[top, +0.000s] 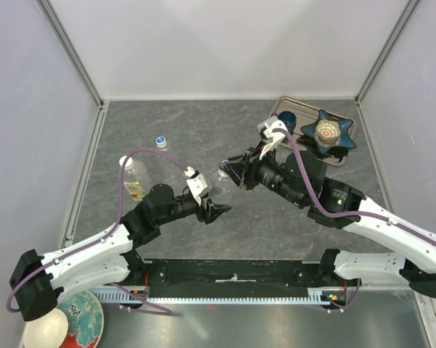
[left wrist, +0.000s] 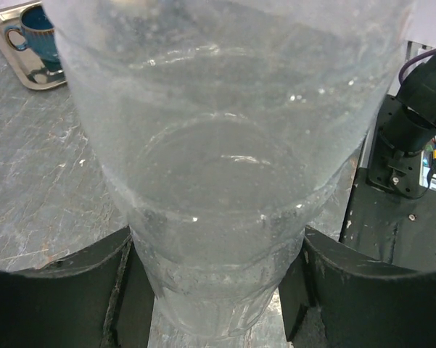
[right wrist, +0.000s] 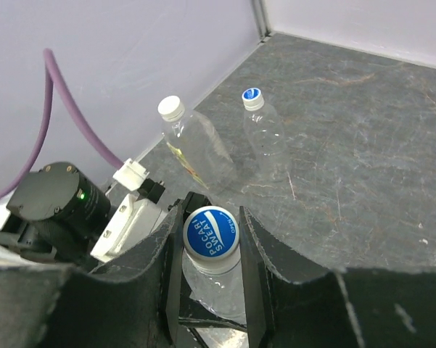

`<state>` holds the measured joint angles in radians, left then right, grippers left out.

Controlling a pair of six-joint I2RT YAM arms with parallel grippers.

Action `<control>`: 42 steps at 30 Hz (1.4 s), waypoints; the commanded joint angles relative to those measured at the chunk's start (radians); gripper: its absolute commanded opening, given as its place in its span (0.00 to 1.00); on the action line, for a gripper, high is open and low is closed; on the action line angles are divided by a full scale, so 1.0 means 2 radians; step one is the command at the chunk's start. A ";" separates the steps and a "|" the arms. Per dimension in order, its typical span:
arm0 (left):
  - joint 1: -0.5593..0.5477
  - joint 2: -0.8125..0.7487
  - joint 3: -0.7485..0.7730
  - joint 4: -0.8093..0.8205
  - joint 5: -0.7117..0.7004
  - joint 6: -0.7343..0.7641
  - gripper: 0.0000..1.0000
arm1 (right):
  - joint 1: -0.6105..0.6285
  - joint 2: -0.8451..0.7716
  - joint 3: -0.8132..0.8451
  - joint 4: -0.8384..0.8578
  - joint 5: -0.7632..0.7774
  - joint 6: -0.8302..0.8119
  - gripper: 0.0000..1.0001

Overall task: Screw on the bottle caps
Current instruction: Screw the bottle cap onto the plastic bottle.

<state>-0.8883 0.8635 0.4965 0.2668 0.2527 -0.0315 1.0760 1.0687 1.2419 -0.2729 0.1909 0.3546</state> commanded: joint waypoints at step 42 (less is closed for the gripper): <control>0.013 -0.017 0.041 0.123 -0.023 0.029 0.02 | 0.175 0.214 0.148 -0.436 0.308 0.179 0.02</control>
<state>-0.8753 0.8814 0.4961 0.1154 0.2272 0.0422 1.3983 1.4063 1.5833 -0.7803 0.8932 0.6518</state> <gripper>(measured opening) 0.632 0.391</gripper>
